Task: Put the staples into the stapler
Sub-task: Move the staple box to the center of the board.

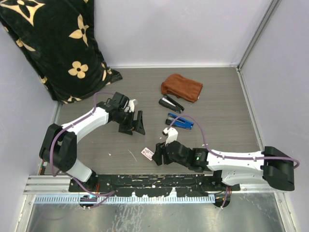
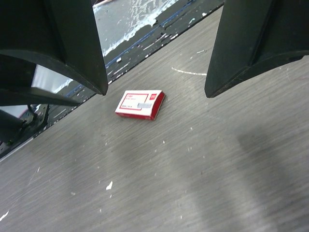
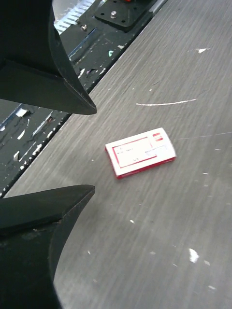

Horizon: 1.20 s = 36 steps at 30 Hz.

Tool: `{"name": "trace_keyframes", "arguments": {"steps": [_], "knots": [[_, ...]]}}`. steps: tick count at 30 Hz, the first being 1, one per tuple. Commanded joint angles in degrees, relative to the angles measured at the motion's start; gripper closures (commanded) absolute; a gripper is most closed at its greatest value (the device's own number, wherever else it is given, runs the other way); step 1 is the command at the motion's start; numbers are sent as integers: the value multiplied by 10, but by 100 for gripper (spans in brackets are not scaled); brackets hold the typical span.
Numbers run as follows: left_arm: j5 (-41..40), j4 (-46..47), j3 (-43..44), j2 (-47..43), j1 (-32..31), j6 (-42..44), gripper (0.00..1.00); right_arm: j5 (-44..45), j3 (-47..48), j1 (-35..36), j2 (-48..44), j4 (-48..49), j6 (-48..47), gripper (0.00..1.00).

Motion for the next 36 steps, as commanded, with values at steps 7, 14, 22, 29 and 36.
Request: {"name": "trace_keyframes", "arguments": {"steps": [7, 14, 22, 29, 36], "knots": [[-42, 41, 49, 2, 1, 6, 14, -10, 62, 53, 150, 85, 75, 36], [-83, 13, 69, 3, 1, 36, 13, -36, 95, 53, 230, 125, 78, 39], [-95, 11, 68, -9, 1, 43, 8, 3, 103, 54, 273, 116, 100, 40], [-94, 14, 65, -14, 1, 43, 8, 63, 92, 53, 239, 56, 98, 39], [-64, 26, 60, -9, 1, 41, 8, 65, 60, 18, 201, 34, 84, 37]]}}
